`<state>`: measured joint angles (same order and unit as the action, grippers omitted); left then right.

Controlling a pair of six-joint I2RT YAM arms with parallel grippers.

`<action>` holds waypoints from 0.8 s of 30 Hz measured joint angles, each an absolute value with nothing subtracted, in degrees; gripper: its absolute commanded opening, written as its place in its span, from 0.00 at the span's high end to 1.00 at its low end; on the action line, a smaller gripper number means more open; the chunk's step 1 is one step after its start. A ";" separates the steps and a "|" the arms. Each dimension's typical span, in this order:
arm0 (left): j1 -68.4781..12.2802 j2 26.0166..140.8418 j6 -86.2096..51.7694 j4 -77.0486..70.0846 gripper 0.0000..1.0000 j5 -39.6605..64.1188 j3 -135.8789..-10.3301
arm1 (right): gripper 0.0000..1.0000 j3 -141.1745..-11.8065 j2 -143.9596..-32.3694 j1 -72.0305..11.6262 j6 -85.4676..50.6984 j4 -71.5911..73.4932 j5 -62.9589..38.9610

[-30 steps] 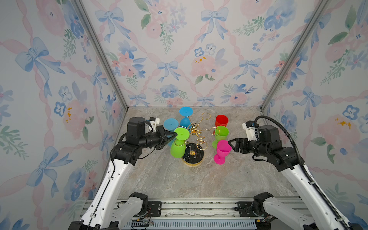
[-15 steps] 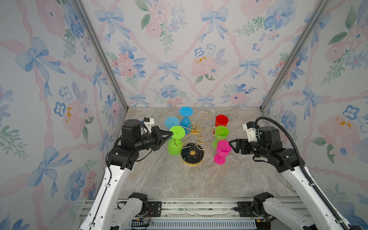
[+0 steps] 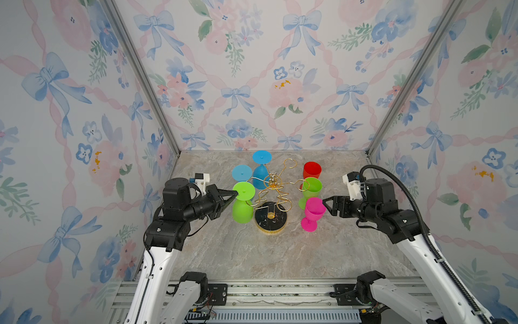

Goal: Take the wine glass off the wine glass rack
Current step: Pick up the wine glass from the wine glass rack.

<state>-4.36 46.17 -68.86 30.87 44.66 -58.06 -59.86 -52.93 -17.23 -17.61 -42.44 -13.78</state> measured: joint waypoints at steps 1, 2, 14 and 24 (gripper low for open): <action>-3.97 45.82 -68.86 30.89 1.00 45.25 -57.78 | 0.17 -59.86 -52.93 -17.23 -17.61 -42.41 -13.78; -3.62 45.58 -68.84 30.89 1.00 45.82 -57.60 | 0.17 -59.86 -52.93 -17.23 -17.61 -42.41 -13.78; 0.01 42.78 -68.60 30.87 1.00 52.90 -56.01 | 0.16 -59.09 -52.93 -17.23 -18.37 -42.30 -14.39; 0.03 41.21 -67.96 30.74 1.00 62.37 -53.95 | 0.16 -59.09 -52.95 -17.23 -18.48 -42.22 -14.44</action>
<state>0.03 41.21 -67.96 30.74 62.37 -53.95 -59.09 -52.95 -17.23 -18.48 -42.22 -14.44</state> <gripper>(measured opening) 0.050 0.838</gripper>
